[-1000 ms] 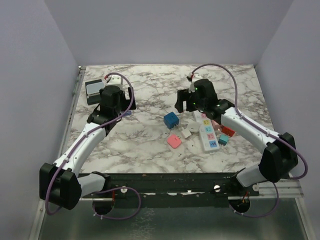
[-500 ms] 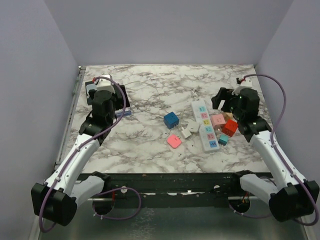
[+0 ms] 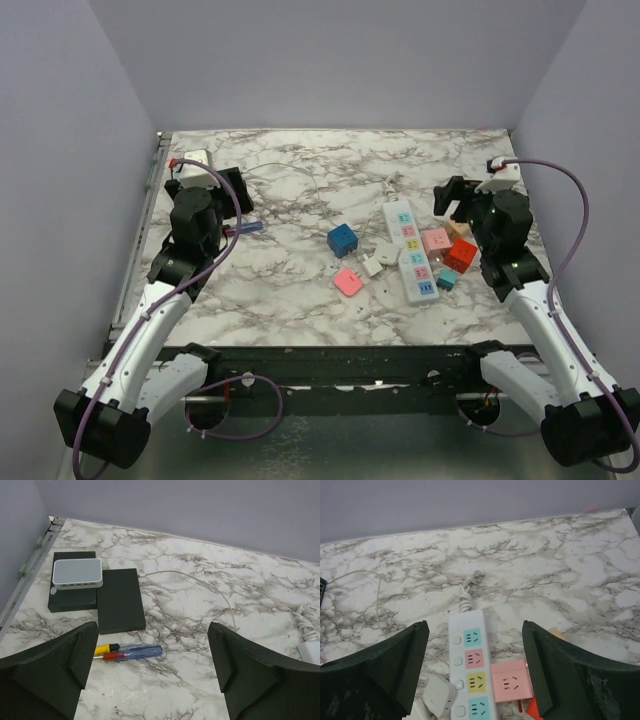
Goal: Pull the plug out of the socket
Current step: Reset both arms
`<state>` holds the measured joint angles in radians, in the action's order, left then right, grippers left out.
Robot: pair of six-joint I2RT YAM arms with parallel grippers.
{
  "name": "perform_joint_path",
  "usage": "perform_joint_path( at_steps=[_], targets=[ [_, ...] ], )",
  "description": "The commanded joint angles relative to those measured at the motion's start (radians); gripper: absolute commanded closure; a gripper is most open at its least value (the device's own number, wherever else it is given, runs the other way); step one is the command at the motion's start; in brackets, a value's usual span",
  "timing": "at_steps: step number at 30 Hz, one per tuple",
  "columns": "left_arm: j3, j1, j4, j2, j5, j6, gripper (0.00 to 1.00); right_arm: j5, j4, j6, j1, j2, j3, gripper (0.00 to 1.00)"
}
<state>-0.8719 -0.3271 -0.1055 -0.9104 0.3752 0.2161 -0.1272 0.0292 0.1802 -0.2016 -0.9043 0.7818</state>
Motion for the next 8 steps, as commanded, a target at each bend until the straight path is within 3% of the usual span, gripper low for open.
perform_joint_path(
  at_steps=[1, 8],
  targets=[
    [0.017, 0.005, 0.011, 0.009, 0.027, -0.017, 0.01, -0.023, -0.039, -0.023, -0.001, 0.004, -0.005, 0.15],
    [0.022, 0.005, 0.012, 0.007, 0.024, -0.023, 0.01, -0.020, -0.031, -0.027, -0.001, 0.007, 0.001, 0.15]
  ],
)
